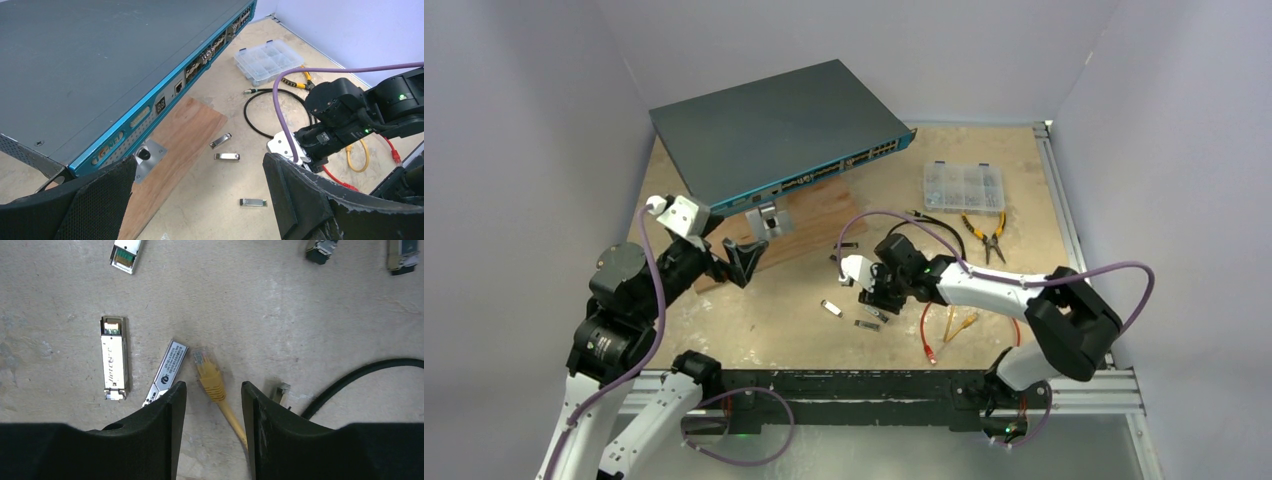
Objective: Insert the plug into the switch port
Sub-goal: Pick up the connector from the center of the board.
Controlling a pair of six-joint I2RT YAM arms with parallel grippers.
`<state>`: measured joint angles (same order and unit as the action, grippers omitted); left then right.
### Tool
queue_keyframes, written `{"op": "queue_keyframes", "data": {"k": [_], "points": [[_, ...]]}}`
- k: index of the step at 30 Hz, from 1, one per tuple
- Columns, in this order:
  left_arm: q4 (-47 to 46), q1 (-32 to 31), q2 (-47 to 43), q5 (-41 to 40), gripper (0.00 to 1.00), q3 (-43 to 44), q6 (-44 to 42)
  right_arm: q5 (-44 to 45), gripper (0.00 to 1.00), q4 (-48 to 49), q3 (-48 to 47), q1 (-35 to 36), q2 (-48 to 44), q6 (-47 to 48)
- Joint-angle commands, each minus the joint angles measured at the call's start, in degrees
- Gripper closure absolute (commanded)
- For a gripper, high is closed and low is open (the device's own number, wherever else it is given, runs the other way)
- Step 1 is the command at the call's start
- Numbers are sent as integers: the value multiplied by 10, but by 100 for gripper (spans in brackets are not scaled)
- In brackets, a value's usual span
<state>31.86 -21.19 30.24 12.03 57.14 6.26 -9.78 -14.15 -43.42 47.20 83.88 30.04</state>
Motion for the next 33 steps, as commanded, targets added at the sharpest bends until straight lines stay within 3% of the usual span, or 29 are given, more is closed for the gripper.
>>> {"op": "queue_keyframes", "data": {"k": [1, 12, 19, 24, 27, 33], "points": [[-16, -3, 4, 11, 1, 22, -4, -31, 52, 22, 6, 1, 12, 11], [-5, -3, 5, 28, 1, 36, -5, -28, 55, 23, 8, 1, 79, -1], [-9, -3, 14, 51, 1, 45, 3, -36, 81, 10, -4, 1, 89, -6], [-14, -3, 36, 84, 1, 47, 10, -38, 95, 10, -11, 1, 38, -14], [-22, -3, 46, 101, 1, 47, 14, -36, 100, 24, -10, 0, -6, -17], [-47, -3, 60, 125, 1, 35, 32, -39, 100, 56, -26, -3, -51, -48]]}}
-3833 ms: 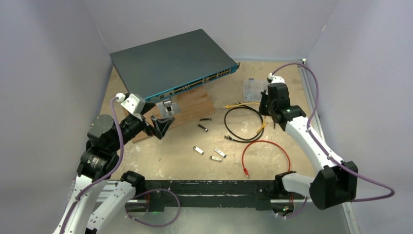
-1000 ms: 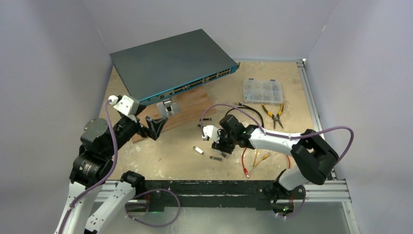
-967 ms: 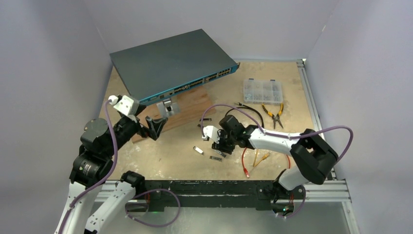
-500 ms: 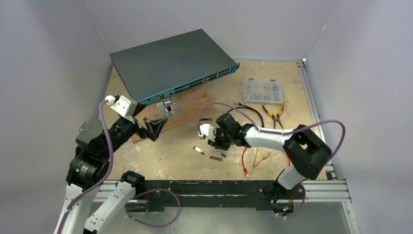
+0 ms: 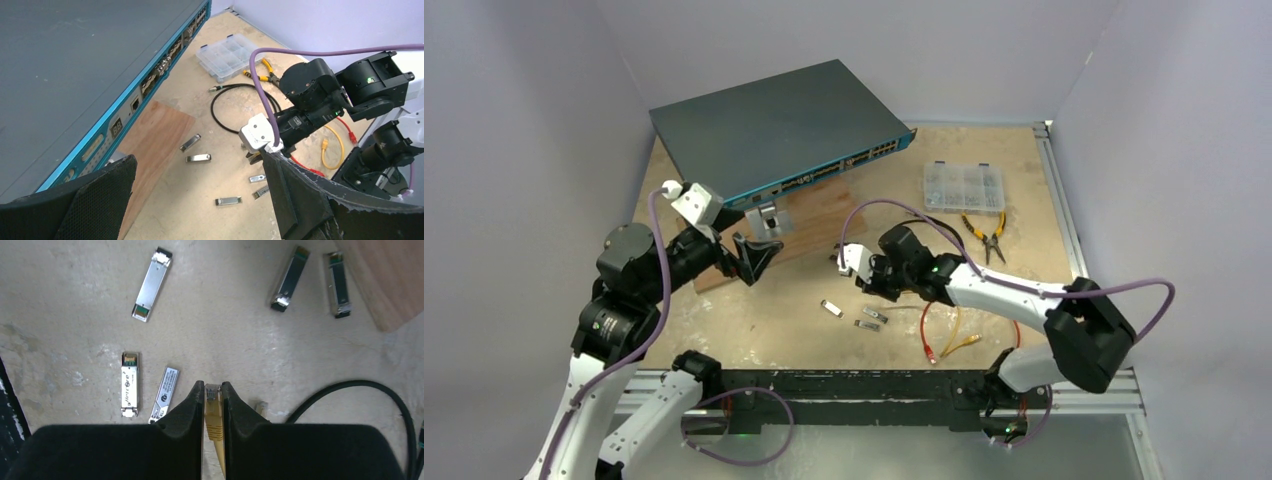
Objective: Insert the plug into the switch port
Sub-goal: Pick up the connector from the center of the board.
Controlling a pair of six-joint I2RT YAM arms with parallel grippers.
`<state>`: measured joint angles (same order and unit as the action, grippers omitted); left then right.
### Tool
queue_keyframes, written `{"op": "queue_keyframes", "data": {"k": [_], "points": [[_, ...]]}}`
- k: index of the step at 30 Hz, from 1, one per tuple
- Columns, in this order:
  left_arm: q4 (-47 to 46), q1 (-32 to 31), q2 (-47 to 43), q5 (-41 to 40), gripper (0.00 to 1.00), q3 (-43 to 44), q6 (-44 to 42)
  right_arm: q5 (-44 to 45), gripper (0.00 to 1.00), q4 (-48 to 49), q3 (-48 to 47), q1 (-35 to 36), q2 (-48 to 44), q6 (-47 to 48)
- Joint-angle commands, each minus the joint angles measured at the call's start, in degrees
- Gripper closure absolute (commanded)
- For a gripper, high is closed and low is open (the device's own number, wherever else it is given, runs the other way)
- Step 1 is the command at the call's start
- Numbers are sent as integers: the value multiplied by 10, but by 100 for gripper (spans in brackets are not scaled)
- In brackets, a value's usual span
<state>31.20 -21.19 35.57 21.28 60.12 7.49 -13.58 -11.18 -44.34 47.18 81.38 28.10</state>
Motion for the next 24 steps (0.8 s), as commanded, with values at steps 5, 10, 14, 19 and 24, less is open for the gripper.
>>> {"op": "queue_keyframes", "data": {"k": [5, 10, 14, 19, 24], "points": [[-70, -3, 18, 48, 1, -10, 49, -6, 100, 82, -42, -9, -79, -107], [-108, -3, 30, 64, 1, -25, 78, 29, 100, 134, -63, -19, -133, -201], [-145, -3, 43, 81, 1, -44, 103, 67, 100, 158, -84, -22, -167, -282], [-197, -6, 66, 110, 7, -59, 144, 81, 100, 196, -92, -22, -213, -364], [-243, -29, 91, 105, 11, -71, 168, 123, 100, 241, -96, -22, -249, -448]]}}
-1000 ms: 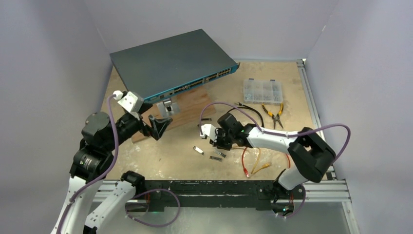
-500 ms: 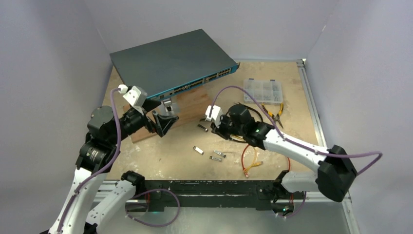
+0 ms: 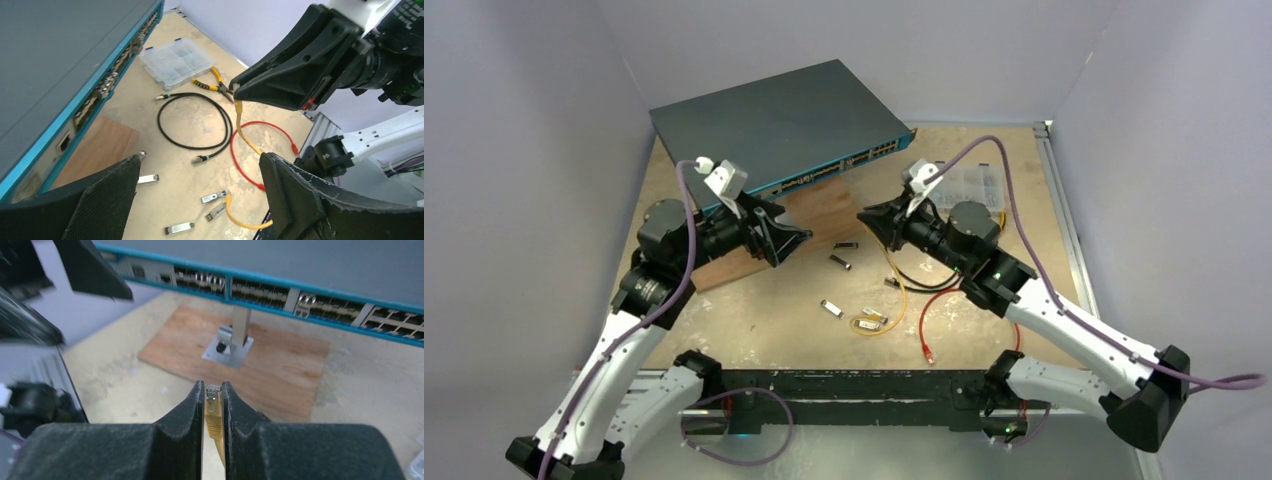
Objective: Insert the plug into the switch port
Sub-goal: Pick up the connector from the center of the board.
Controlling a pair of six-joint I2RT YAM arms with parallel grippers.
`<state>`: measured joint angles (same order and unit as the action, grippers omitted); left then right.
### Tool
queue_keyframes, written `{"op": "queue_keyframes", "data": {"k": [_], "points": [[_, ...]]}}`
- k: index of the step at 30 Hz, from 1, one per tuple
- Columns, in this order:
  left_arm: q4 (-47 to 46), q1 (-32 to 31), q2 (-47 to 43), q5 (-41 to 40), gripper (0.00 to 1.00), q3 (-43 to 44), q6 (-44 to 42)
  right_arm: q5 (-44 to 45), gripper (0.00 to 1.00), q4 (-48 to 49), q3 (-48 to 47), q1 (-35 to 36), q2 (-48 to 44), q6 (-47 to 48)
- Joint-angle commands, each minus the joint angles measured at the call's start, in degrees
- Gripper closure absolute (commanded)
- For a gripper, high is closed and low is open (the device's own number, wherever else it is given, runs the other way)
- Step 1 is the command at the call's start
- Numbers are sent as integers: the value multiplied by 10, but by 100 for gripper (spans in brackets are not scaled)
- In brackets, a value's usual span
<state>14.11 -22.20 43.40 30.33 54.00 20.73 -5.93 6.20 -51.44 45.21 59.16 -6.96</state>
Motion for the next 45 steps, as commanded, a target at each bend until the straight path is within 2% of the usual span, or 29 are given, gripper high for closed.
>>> {"op": "queue_keyframes", "data": {"k": [1, 5, 7, 13, 16, 20, 23, 26, 28, 32, 33, 34, 35, 37, 39, 42, 45], "points": [[-82, -28, 20, 11, 12, -13, 41, 47, 100, 72, -26, -2, -30, -114], [-130, -91, 44, -30, 15, -34, 67, 86, 100, 77, -34, -2, -34, -170], [-132, -139, 56, -79, 16, -39, 65, 92, 100, 76, -35, -2, -35, -207], [-218, -279, 84, -235, 18, -68, 74, 73, 100, 119, -4, -2, -57, -282], [-255, -329, 100, -297, 19, -81, 76, 62, 100, 148, 17, -2, -70, -310], [-294, -370, 119, -377, 20, -95, 74, 60, 100, 157, 26, -2, -81, -331], [-319, -379, 133, -393, 22, -98, 75, 45, 100, 151, 26, -2, -83, -333], [-348, -383, 151, -393, 28, -101, 77, 40, 100, 146, 28, -2, -87, -336], [-362, -385, 162, -387, 35, -102, 80, 39, 100, 146, 33, -2, -93, -340], [-375, -387, 173, -376, 61, -104, 89, 48, 100, 146, 45, -2, -109, -340], [-380, -387, 173, -374, 69, -107, 92, 53, 100, 145, 48, -2, -113, -340], [-385, -387, 171, -370, 81, -111, 95, 57, 100, 146, 51, -2, -117, -339], [-390, -388, 170, -367, 98, -115, 99, 58, 100, 147, 54, -2, -120, -336], [-402, -387, 170, -355, 100, -121, 104, 58, 100, 150, 59, -2, -124, -330], [-414, -387, 172, -338, 100, -123, 109, 58, 92, 156, 66, -2, -128, -320], [-444, -387, 172, -332, 100, -141, 130, 57, 70, 178, 85, -2, -138, -303], [-483, -387, 170, -341, 100, -163, 154, 54, 56, 202, 107, -2, -153, -288]]}}
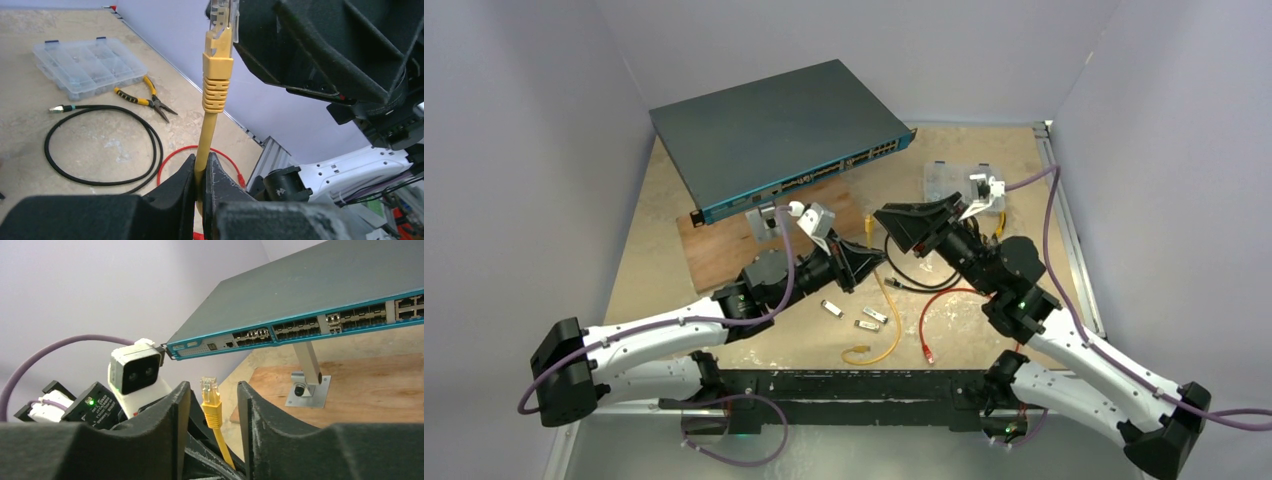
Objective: Insert the plug into the switch port
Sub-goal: Pick up the connector from the center of the board.
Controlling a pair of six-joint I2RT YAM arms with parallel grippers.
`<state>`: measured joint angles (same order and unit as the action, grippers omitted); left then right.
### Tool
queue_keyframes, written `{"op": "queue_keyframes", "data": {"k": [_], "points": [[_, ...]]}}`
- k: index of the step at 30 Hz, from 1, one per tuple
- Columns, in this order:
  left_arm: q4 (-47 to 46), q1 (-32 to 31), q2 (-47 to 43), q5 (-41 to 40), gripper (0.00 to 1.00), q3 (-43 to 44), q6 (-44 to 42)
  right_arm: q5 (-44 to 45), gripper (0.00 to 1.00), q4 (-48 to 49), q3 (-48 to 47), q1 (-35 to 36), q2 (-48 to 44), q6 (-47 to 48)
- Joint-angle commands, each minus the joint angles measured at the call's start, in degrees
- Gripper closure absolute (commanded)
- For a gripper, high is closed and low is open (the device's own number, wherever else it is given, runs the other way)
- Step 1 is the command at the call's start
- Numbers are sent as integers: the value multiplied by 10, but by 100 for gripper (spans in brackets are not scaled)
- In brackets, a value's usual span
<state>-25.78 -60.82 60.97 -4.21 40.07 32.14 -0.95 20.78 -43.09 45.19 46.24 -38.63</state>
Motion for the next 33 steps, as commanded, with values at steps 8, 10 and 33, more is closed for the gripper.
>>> {"op": "queue_keyframes", "data": {"k": [8, 10, 33], "points": [[-135, -1, 5, -7, 100, -36, 69, -4, 55, 95, 70, -1, -39, 84], [-138, -1, 9, -12, 100, -34, 76, -11, 55, 95, 77, -1, -37, 114], [-144, -1, 44, -8, 100, -14, 95, -71, 63, 147, 63, 4, 22, 160]]}}
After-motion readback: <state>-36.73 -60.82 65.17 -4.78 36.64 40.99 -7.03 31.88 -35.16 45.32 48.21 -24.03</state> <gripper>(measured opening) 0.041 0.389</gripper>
